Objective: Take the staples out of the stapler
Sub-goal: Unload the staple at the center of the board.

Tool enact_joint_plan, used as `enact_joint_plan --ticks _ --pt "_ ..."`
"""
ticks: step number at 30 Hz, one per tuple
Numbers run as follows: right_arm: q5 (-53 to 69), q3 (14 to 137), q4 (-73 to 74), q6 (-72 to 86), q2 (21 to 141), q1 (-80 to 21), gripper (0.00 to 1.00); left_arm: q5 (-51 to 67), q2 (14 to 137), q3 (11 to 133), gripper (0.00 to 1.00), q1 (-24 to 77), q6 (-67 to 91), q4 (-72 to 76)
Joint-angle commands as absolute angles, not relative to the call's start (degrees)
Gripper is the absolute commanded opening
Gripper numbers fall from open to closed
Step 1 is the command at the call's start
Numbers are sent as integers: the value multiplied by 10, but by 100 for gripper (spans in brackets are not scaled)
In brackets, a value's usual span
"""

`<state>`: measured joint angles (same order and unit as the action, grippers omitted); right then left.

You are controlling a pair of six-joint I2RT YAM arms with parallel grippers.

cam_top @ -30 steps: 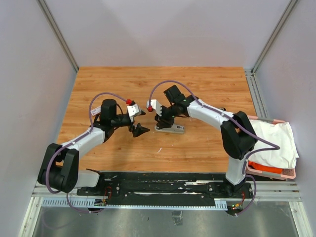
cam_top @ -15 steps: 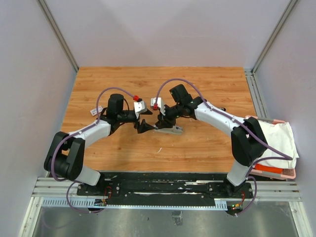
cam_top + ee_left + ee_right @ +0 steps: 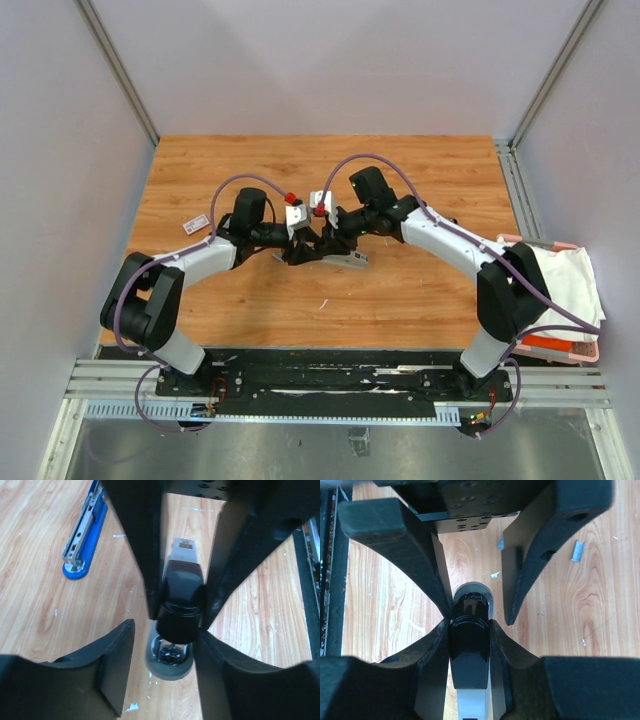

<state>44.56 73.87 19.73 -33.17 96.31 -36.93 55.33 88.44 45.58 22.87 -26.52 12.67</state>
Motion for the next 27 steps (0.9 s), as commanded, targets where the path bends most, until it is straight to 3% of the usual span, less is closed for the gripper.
enact_joint_plan --ticks 1,9,12,15,19,27 --pt "474 734 175 -319 937 -362 7 563 898 482 48 234 -247 131" --pt "475 725 162 -310 924 -349 7 560 892 473 47 234 -274 101" --pt "473 723 158 -306 924 -346 7 558 886 471 24 234 -273 98" --pt "479 721 152 -297 924 -337 7 555 884 472 19 234 -268 99" --pt "487 717 147 -292 921 -329 7 547 883 474 3 234 -267 98" --pt "502 705 147 -311 910 -313 7 473 900 479 0 234 -255 98"
